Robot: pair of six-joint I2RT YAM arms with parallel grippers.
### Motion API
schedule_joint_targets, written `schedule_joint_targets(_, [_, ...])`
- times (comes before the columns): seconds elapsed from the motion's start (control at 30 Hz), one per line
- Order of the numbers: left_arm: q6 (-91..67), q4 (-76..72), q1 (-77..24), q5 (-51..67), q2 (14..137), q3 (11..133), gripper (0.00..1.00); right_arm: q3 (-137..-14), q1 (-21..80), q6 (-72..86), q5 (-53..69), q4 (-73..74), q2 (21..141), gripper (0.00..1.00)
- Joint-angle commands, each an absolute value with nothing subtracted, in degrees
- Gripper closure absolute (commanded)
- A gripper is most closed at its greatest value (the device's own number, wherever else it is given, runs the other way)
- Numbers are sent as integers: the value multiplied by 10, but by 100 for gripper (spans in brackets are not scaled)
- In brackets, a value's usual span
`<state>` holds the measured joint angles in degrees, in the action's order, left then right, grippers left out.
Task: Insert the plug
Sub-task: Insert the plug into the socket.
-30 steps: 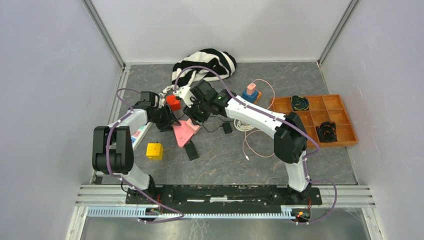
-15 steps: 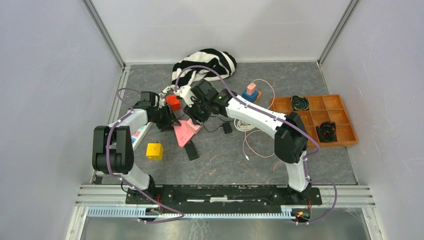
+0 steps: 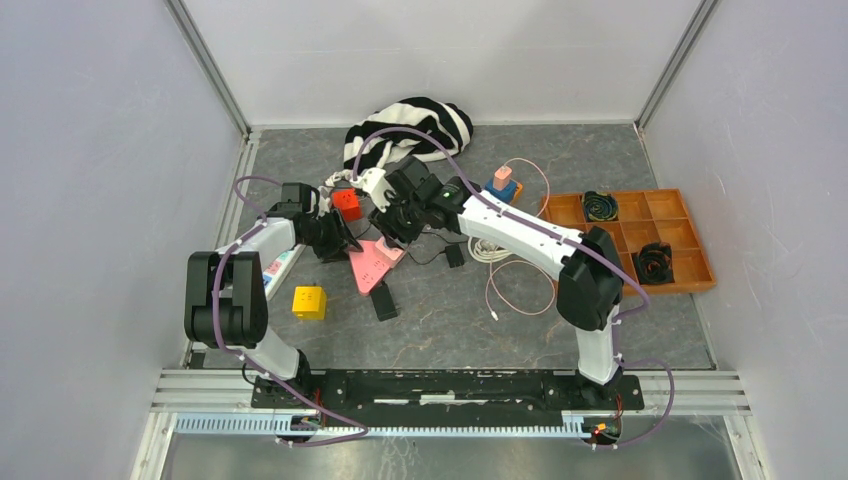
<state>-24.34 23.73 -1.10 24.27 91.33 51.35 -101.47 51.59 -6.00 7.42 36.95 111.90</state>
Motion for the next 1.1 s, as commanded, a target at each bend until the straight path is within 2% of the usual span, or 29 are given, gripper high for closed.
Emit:
schedule_joint_targets(0.0, [-225,225,-15,269,913,517,48,-1003,508,-62,76,364,1110,71])
schedule_joint_targets(1.07, [-230,217,-15,290,919,519,50,-1027,499,-76,94,388,1170,72])
